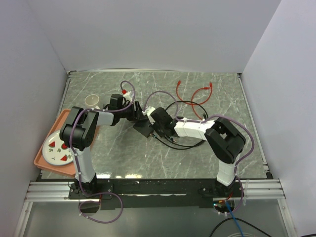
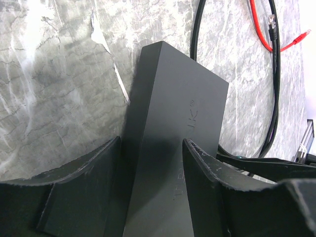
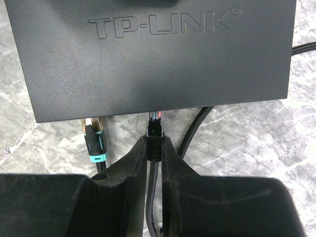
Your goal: Insert the plug into the switch port
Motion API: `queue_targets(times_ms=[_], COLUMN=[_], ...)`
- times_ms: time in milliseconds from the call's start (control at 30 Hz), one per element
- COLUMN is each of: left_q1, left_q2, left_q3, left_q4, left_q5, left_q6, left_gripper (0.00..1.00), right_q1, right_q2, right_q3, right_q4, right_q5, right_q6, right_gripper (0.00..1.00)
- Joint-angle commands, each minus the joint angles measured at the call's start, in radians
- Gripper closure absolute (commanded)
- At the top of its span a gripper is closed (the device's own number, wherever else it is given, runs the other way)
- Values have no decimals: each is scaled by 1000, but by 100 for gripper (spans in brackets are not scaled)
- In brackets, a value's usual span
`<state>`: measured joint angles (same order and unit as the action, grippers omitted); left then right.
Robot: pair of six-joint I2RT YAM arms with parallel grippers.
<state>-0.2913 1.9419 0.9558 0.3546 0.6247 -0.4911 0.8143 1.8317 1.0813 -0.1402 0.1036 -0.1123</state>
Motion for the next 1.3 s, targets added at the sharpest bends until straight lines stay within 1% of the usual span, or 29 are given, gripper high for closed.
queue_targets(times_ms=[0, 133, 333, 533, 600, 633, 767, 967, 1067, 1267], left_q1=[-22, -23, -31, -49, -58, -65, -88, -121, -147, -190], left_q2=[54, 46, 11, -18, -20, -21, -20, -49, -78, -132], left_q3=[-31, -42, -89, -109, -111, -114, -144, -213, -238, -273], left_q4=[-135, -135, -114, -112, -108, -95, -48, 29, 37, 41], left_q5=[15, 23, 29, 43, 52, 61, 98, 99, 81, 69], left_q6=[16, 22, 16, 25, 20, 17, -12, -64, -73, -89], left_gripper=[42, 48, 47, 49, 55, 56, 69, 72, 74, 77], right_q1=[16, 14, 11, 8, 2, -1, -20, -33, -43, -44], right_q2=[3, 27, 63, 60, 57, 55, 54, 55, 70, 83], right_q3=[86, 118, 216, 265, 269, 266, 270, 250, 267, 299], right_q4=[79, 62, 2, -15, -6, 1, 4, 34, 27, 28], right_q5=[-5, -12, -51, -99, -123, -128, -142, -120, -122, -130], right_q6=[2, -4, -7, -6, -1, 2, 20, 54, 65, 57], right_gripper=[100, 100, 100, 100, 100, 100, 100, 100, 100, 100])
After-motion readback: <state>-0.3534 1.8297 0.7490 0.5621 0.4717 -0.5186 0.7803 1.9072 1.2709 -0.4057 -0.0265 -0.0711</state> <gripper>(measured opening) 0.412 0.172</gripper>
